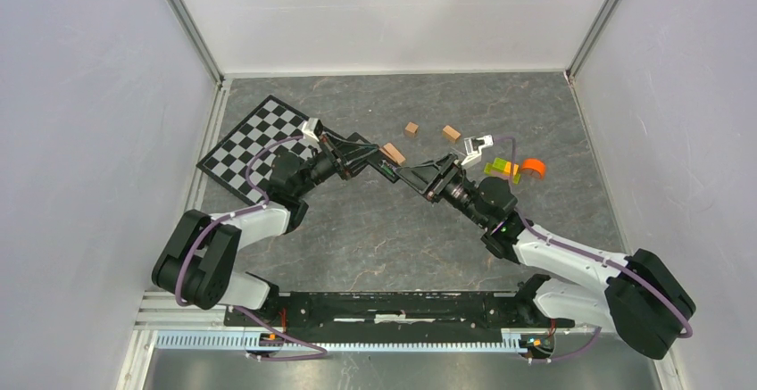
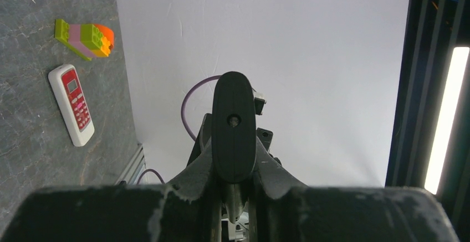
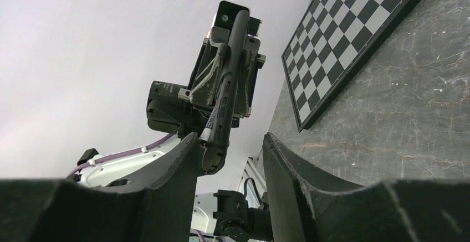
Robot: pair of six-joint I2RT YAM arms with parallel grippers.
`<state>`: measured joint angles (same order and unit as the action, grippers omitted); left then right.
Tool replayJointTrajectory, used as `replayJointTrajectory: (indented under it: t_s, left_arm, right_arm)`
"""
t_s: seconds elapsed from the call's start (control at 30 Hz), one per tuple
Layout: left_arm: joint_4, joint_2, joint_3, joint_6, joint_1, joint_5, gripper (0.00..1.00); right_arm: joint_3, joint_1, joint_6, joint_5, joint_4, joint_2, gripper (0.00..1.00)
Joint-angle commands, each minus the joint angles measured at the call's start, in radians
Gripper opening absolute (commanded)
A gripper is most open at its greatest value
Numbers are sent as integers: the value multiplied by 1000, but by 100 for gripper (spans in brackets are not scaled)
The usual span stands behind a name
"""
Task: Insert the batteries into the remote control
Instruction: Load the battery into the remote control.
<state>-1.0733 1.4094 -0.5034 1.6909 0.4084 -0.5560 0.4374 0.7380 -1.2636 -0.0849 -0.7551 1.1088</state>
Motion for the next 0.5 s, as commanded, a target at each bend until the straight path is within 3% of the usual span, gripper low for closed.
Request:
replayJointTrajectory:
  t_s: [0.0, 0.2, 0.47]
  left_arm:
    - [-129, -6, -10, 32, 19, -4, 2]
    - [-154, -24, -27, 21, 37, -20, 2]
    - [-126, -102, -27, -108, 47, -55, 2]
  right_arm:
    - [41, 4, -3, 20, 10, 19, 49]
    - [43, 0, -7, 34, 65, 31, 42]
    - [97, -9, 110, 125, 357, 37, 36]
